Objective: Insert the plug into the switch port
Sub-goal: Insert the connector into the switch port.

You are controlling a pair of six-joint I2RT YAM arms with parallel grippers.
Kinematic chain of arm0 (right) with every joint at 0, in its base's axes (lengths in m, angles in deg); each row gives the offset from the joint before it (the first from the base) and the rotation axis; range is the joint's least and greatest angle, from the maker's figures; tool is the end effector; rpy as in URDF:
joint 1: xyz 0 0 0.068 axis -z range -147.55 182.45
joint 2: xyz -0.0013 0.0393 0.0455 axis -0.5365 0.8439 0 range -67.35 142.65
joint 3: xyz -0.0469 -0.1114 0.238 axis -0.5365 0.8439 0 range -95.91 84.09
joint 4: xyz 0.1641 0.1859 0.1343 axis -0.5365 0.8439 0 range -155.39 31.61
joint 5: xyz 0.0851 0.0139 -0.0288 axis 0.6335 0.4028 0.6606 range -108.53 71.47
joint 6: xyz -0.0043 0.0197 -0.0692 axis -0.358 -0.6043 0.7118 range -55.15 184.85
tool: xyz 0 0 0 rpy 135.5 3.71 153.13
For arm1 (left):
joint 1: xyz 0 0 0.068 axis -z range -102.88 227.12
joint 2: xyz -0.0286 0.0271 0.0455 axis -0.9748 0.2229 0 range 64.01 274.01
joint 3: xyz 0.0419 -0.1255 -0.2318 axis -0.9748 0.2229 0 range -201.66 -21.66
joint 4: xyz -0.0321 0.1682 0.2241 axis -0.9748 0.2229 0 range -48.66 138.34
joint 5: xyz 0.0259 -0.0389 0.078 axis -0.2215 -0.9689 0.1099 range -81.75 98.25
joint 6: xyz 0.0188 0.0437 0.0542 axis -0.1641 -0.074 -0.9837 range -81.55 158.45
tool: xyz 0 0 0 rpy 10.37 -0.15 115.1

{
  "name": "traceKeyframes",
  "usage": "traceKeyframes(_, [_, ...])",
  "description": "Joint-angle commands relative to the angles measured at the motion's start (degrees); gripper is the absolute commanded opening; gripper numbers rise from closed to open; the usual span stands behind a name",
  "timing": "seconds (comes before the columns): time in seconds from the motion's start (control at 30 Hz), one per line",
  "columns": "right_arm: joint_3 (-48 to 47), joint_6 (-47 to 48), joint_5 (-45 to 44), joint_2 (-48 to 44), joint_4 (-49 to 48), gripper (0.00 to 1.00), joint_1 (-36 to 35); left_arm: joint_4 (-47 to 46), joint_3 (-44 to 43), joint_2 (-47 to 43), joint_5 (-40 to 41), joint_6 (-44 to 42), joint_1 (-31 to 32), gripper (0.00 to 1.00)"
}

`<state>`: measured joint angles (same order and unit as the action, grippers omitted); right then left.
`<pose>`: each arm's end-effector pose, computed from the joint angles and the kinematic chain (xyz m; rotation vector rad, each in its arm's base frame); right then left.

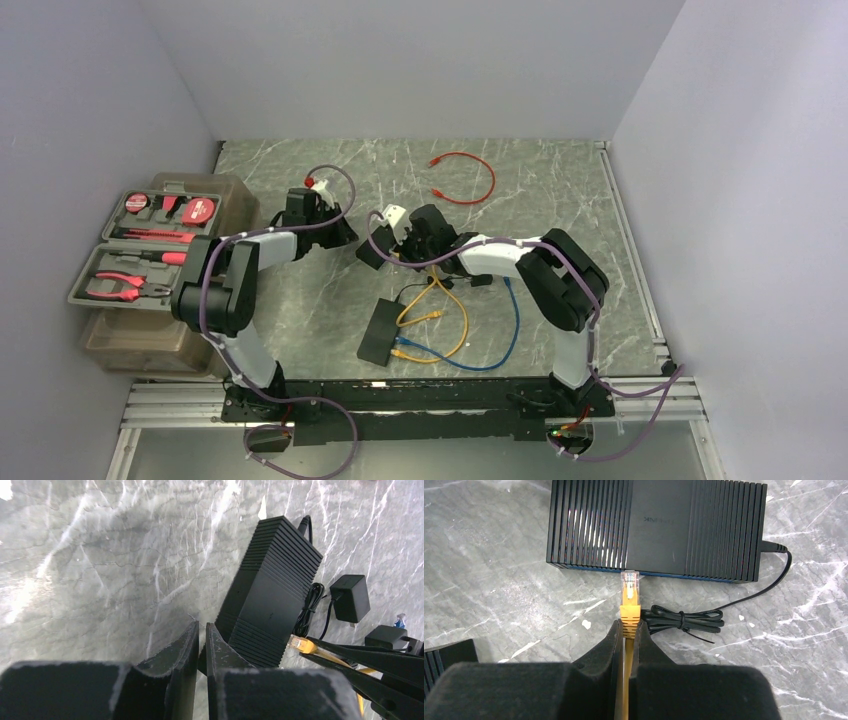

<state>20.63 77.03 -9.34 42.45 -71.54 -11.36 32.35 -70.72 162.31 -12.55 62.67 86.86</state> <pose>0.3084 0.3089 0.1188 -1.1577 1.9943 0.4698 0.3669 -0.0845 0.1219 -0.0963 2.3201 -0.7195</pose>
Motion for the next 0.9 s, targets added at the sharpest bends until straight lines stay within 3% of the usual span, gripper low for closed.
traceKeyframes(0.0, [-1.5, -1.1, 0.1, -1.6, -2.7, 0.00, -0.2, -3.7, -1.8, 2.5, -4.0, -0.8, 0.3, 0.16])
traceKeyframes(0.87, [-0.3, -2.3, -0.8, 0.2, -0.9, 0.00, -2.2, -7.0, -2.5, 6.5, -8.8, 0.3, 0.4, 0.16])
